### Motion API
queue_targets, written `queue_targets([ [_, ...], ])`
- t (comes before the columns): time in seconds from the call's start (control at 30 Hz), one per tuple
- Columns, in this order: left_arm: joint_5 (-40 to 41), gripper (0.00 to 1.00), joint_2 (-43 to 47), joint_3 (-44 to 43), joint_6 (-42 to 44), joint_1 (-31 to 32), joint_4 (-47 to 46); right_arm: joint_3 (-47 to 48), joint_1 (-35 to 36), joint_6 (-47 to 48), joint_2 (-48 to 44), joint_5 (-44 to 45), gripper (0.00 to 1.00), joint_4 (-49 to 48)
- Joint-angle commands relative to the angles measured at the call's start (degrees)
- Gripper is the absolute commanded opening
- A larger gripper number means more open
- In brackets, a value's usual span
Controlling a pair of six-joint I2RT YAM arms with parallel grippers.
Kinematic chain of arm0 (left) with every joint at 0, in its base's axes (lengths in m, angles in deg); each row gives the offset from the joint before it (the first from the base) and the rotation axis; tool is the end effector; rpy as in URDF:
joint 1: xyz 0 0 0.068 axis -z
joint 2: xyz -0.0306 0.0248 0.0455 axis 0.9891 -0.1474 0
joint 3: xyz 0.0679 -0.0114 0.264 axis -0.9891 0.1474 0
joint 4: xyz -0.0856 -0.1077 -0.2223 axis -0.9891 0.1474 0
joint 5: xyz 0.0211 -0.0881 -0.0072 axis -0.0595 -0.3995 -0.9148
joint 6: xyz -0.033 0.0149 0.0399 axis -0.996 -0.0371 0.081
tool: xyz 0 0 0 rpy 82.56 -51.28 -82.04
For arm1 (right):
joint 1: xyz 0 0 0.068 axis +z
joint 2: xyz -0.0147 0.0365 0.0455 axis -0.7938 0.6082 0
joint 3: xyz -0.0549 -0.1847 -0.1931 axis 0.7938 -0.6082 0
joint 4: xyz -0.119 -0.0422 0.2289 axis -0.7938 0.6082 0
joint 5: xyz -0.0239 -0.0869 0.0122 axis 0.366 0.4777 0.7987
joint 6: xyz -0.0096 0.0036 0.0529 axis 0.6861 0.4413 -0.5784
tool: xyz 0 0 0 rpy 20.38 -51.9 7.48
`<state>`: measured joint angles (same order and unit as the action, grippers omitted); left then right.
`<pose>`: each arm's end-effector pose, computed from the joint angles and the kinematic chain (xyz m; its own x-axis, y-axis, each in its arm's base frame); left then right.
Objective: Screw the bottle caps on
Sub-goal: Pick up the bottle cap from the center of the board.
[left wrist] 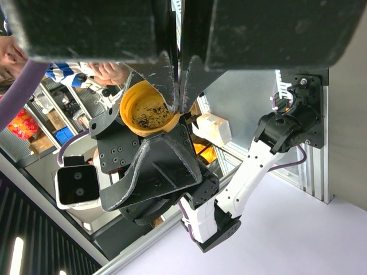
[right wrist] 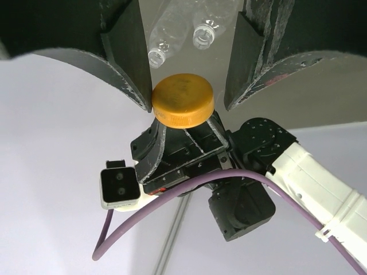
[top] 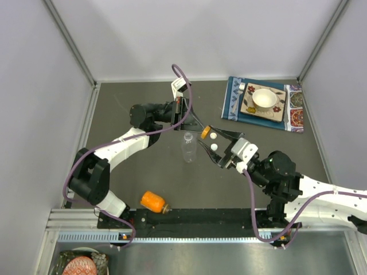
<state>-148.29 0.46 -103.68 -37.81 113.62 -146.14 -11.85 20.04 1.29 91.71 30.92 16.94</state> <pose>0.2540 -0.1986 0.3788 -0.8237 0.1161 -0.5550 0.4824 -0.3710 -0.7935 0.0626 0.1689 0.3900 0.5046 0.0768 -0.8600 -0.6949 0.6273 -0.3517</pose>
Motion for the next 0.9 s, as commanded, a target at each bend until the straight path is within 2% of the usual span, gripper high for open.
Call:
queue_targets([
  [0.0, 1.5, 0.00, 2.7, 0.3, -0.6, 0.2, -6.2, 1.8, -0.8, -1.8, 0.0, -1.0, 0.52, -2.3],
  [0.4, 1.3, 0.00, 4.3, 0.7, 0.3, 0.2, -4.2, 1.9, -2.1, -4.7, 0.3, -2.1, 0.37, -1.6],
  [0.43, 0.8, 0.07, 4.8, 0.5, 1.2, 0.2, -2.6, 1.9, -2.1, -4.8, 0.3, -2.2, 0.36, -1.3],
  [0.5, -2.2, 0.13, 5.2, -0.5, 5.1, 0.2, 0.0, 2.3, -2.0, -5.5, -0.1, -2.2, 0.34, 0.2],
  [0.53, -3.8, 0.26, 5.3, -1.9, 6.3, 0.1, 3.6, 2.3, -2.2, -5.8, -0.4, -2.2, 0.33, 0.8],
  [0.63, -11.2, 0.39, 4.7, -4.9, 8.4, -1.5, 6.3, 2.2, -2.1, -7.3, -2.8, -2.0, 0.33, 4.2],
  [0.67, -14.6, 0.55, 4.8, -5.1, 7.5, -3.3, 4.8, 1.9, -2.2, -8.4, -3.5, -2.0, 0.33, 5.3],
  [0.7, -16.4, 0.66, 5.0, -5.3, 7.5, -4.3, 3.3, 1.9, -2.0, -9.0, -5.4, -1.6, 0.33, 7.7],
  [0.73, -18.2, 0.68, 5.7, -5.1, 7.4, -5.4, 0.5, 1.8, -2.1, -9.5, -6.3, -1.5, 0.33, 8.6],
  [0.8, -23.0, 0.98, 6.7, -4.0, 7.0, -8.8, -1.8, 1.1, -2.1, -11.0, -8.2, -0.6, 0.33, 11.4],
  [0.83, -25.6, 0.98, 7.4, -3.0, 5.5, -9.8, -4.7, 0.9, -2.1, -11.5, -10.0, -0.3, 0.33, 12.4],
  [0.87, -28.1, 0.98, 7.3, -2.6, -3.4, -11.3, -17.4, 0.6, -2.1, -12.4, -10.8, 0.0, 0.33, 13.2],
])
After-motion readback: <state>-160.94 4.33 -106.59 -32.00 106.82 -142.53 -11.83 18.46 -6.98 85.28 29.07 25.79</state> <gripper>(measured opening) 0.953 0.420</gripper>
